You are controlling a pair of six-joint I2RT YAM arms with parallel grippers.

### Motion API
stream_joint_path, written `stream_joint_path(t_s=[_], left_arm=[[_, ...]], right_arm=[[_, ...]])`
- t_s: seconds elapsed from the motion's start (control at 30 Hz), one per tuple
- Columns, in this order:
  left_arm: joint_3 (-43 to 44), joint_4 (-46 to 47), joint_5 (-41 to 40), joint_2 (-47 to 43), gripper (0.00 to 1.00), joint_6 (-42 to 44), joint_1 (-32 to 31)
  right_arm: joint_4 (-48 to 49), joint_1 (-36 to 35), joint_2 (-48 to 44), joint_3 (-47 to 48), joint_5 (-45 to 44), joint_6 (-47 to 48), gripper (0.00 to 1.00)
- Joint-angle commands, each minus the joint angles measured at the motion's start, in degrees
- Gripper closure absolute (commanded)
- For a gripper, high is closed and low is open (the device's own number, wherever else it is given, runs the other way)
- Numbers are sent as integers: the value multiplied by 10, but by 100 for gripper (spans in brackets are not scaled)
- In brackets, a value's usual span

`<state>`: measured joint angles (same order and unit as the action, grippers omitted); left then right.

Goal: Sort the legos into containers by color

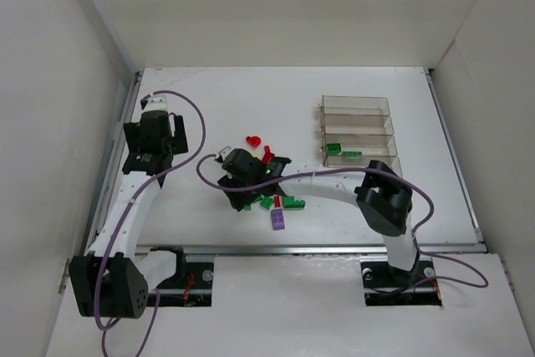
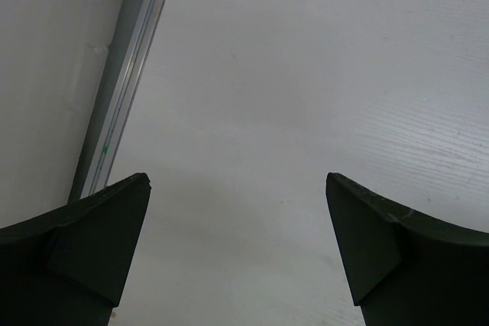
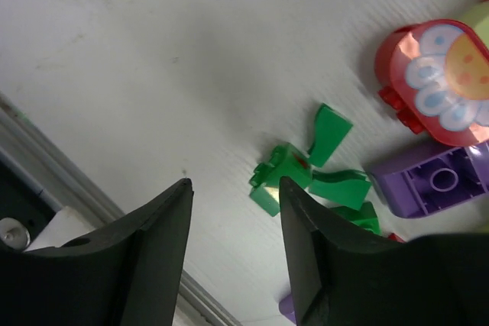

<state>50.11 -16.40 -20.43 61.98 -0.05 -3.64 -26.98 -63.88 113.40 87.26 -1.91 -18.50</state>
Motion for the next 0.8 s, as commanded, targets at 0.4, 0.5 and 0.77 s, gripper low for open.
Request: stream_joint_path(t_s=[0.4, 0.5, 0.77], left_arm=[[-18, 22, -1, -33, 0, -7, 1], [-18, 22, -1, -33, 0, -7, 1], [-18, 22, 5, -27, 0, -7, 1]], right_arm=[[-90, -7, 27, 54, -120, -70, 51], [-117, -7, 54, 75, -134, -84, 51], [-107, -7, 71, 87, -101, -58, 57]])
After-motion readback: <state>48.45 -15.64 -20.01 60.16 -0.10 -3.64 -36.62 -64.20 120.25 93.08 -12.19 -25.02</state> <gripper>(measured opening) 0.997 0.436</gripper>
